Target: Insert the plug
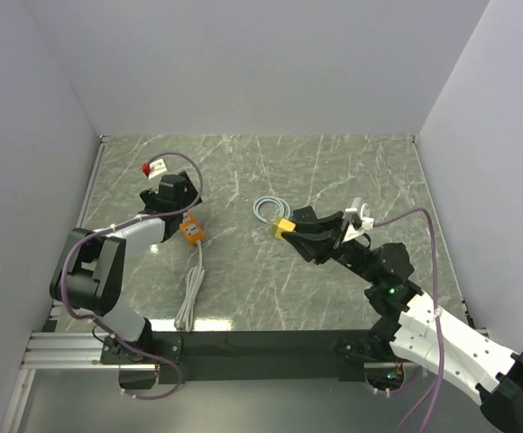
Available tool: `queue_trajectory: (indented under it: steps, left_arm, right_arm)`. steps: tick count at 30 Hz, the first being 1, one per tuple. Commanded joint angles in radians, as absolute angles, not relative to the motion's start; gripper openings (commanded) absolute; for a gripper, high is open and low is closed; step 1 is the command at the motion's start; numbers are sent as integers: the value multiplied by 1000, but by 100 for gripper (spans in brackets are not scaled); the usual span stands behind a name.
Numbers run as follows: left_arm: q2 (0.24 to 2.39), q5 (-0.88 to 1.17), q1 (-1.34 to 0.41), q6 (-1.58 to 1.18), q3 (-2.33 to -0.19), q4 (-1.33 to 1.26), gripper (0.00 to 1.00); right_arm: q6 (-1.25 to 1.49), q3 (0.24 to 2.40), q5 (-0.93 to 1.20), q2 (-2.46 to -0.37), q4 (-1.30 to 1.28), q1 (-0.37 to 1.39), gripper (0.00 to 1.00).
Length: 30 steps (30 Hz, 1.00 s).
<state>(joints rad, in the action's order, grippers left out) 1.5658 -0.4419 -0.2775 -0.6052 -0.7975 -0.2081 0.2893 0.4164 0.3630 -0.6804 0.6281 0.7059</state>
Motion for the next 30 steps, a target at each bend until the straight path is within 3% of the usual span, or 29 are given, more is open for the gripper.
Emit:
queue_trajectory:
  steps: [1, 16, 30]
  left_arm:
    - [1601, -456, -255, -620, -831, -184, 99]
    - [1752, -393, -225, -640, -911, -129, 98]
    - [1735, -284, -261, -646, -854, -135, 29]
  right_arm:
    - [272, 437, 377, -658, 649, 696, 0]
    - [281, 451, 408, -698, 653, 692, 0]
    - [301, 466, 431, -732, 647, 690, 0]
